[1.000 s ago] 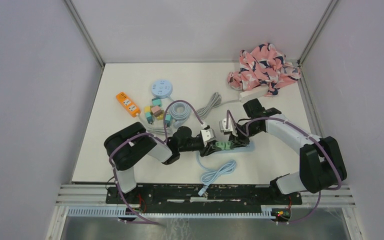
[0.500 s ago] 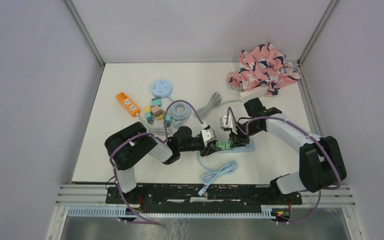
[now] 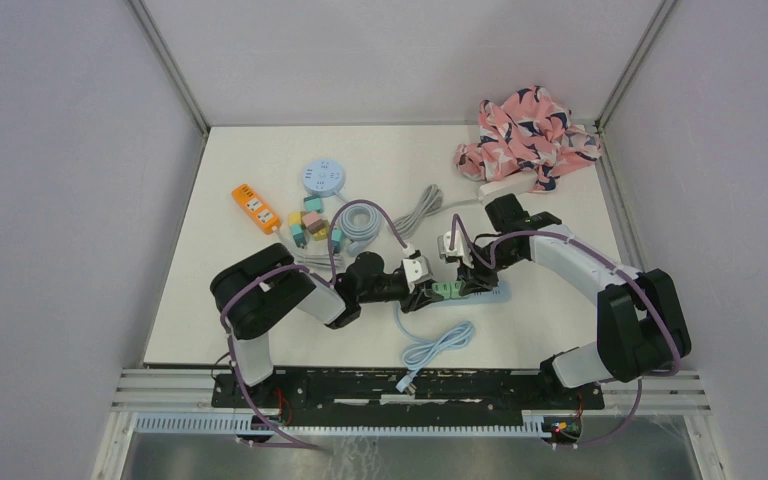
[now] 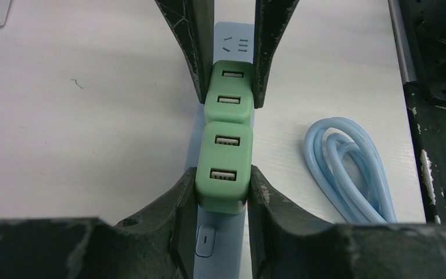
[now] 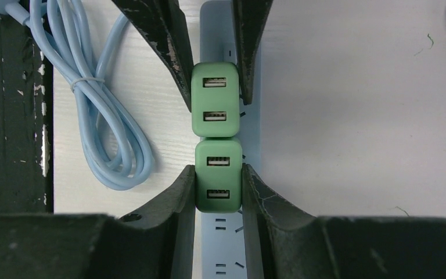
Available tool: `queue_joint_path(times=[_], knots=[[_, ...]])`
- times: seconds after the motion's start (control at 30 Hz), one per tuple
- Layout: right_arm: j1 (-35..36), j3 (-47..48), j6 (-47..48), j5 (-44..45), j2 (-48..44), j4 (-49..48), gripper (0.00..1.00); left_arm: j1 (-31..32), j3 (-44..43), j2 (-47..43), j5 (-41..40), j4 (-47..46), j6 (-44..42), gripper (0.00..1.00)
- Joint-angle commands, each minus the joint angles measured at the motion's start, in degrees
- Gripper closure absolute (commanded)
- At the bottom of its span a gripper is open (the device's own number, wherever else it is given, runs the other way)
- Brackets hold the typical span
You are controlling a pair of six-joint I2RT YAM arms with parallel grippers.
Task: Pull the plug off the socket
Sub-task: Remove the plug from the socket.
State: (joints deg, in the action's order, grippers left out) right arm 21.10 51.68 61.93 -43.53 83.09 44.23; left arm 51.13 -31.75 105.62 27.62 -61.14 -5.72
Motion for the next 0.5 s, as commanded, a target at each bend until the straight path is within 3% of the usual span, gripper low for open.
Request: queue_joint_path(times=[0.0, 0.1, 0.27, 0.37, 0.47], knots=[[-3.5, 3.4, -2.8, -4.3, -0.6, -0.7, 1.0, -0.4, 1.2, 1.8, -1.9, 4.5, -2.2, 0.97], [-4.6, 1.4, 4.5, 0.0, -2.5, 2.6, 1.0, -0.6, 1.7, 1.8, -1.9, 3.8, -1.9, 0.97], [-1.5, -0.6, 15.6, -3.5, -3.3, 8.8, 1.0, -1.1, 1.9, 1.9, -1.4, 3.0, -1.5, 0.97], [2.7, 0.7, 8.4, -5.3, -2.1, 4.6, 1.0, -1.0, 1.5, 2.2, -1.1, 3.5, -1.6, 0.97], [2.1, 3.4, -3.2, -6.9, -1.0, -1.1, 1.0, -1.1, 1.2, 2.3, -1.1, 3.9, -1.6, 0.97]])
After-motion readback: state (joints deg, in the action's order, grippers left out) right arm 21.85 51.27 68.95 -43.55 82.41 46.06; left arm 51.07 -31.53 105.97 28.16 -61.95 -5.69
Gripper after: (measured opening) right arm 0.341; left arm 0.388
